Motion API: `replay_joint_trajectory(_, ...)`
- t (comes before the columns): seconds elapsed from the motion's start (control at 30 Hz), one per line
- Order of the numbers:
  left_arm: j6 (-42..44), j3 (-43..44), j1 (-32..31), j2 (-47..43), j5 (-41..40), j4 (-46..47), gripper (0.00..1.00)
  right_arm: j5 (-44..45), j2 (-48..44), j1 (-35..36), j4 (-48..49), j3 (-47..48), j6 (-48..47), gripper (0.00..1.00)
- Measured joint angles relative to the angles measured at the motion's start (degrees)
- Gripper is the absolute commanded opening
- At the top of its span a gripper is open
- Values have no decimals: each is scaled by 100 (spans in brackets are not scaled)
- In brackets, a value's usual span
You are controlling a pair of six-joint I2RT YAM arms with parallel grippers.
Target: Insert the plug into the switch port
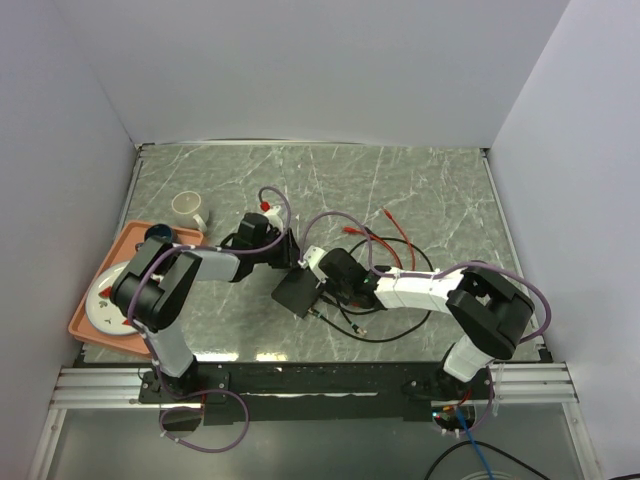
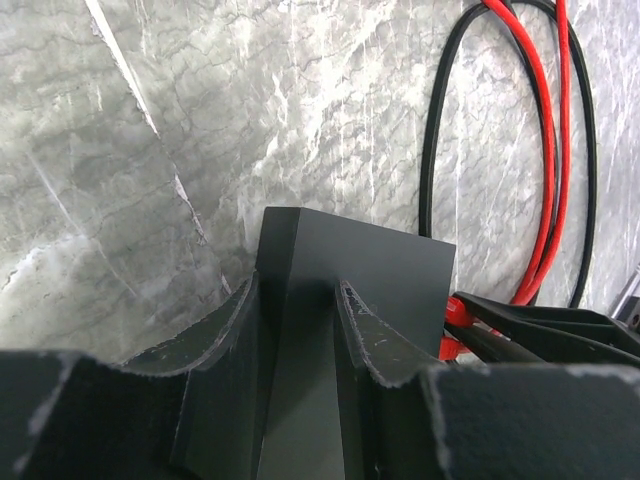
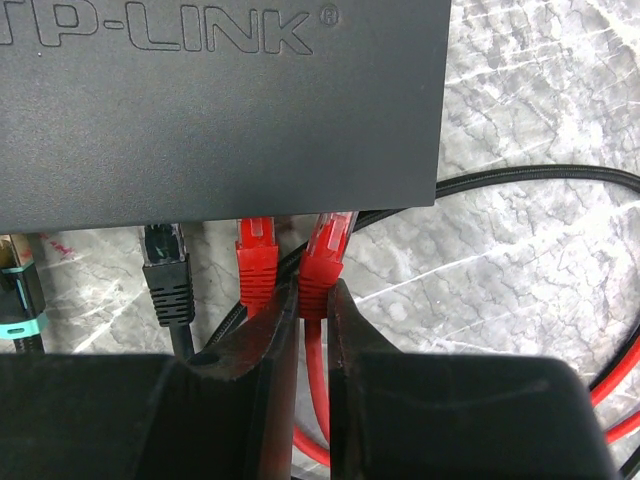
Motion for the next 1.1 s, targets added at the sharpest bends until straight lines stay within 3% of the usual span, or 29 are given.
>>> replay_joint_trajectory(0.47,754,-264,-503,-669,79,-896,35,0,-531,-9,-232,-459,-452,0)
replay_joint_trajectory(1.1,662,256,-566,-334,107,-1266,35,-2,-592,-39,-428,-459,-531,0)
